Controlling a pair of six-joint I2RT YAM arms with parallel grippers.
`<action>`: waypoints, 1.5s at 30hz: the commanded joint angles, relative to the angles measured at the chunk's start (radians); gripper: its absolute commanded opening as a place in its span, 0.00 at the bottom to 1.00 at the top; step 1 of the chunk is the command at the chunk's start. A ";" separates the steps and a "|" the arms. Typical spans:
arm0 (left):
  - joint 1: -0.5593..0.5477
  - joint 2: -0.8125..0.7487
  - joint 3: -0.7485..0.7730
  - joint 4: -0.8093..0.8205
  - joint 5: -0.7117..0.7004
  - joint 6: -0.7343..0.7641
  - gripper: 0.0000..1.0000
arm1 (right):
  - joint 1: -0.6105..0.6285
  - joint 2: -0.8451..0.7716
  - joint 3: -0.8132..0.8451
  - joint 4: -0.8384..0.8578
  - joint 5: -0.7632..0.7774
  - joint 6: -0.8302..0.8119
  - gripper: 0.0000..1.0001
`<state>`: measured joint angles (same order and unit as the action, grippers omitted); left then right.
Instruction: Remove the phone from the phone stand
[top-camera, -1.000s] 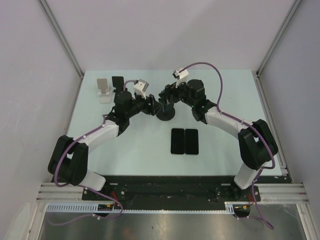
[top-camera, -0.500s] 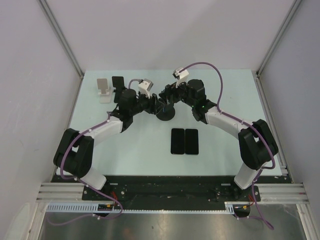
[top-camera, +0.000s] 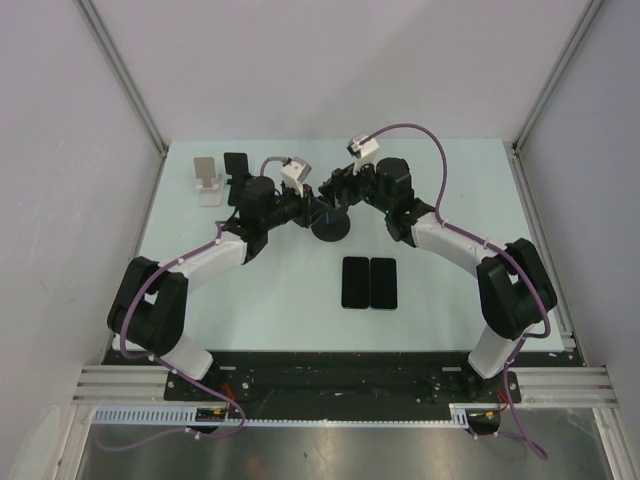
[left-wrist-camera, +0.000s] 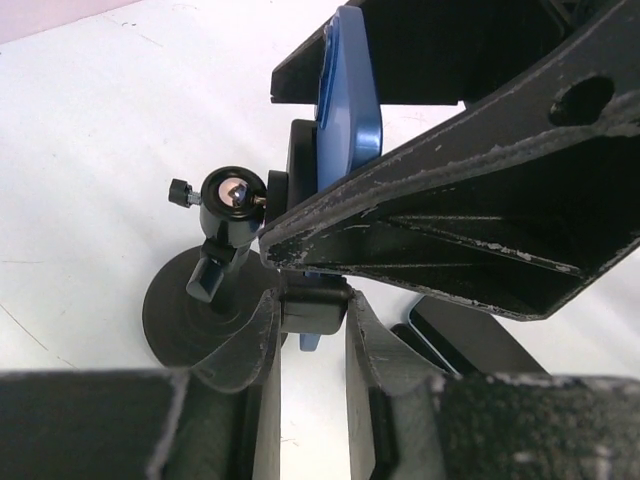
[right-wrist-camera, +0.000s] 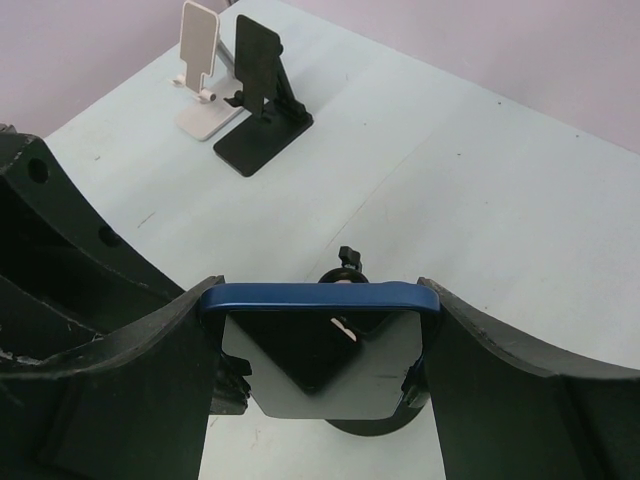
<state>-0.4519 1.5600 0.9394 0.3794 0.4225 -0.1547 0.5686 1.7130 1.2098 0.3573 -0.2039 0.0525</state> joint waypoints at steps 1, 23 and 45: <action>0.035 0.002 0.036 0.023 0.007 -0.032 0.00 | -0.024 -0.033 -0.009 -0.073 -0.049 -0.014 0.00; 0.134 -0.008 0.049 0.024 0.144 -0.172 0.00 | -0.147 -0.039 -0.009 -0.123 -0.203 -0.036 0.00; 0.018 -0.057 0.024 -0.008 -0.079 -0.002 0.70 | -0.046 -0.047 -0.009 -0.107 -0.045 -0.026 0.00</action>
<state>-0.4141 1.4998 0.9257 0.3664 0.3973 -0.2104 0.5228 1.6897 1.2095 0.2901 -0.3183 0.0521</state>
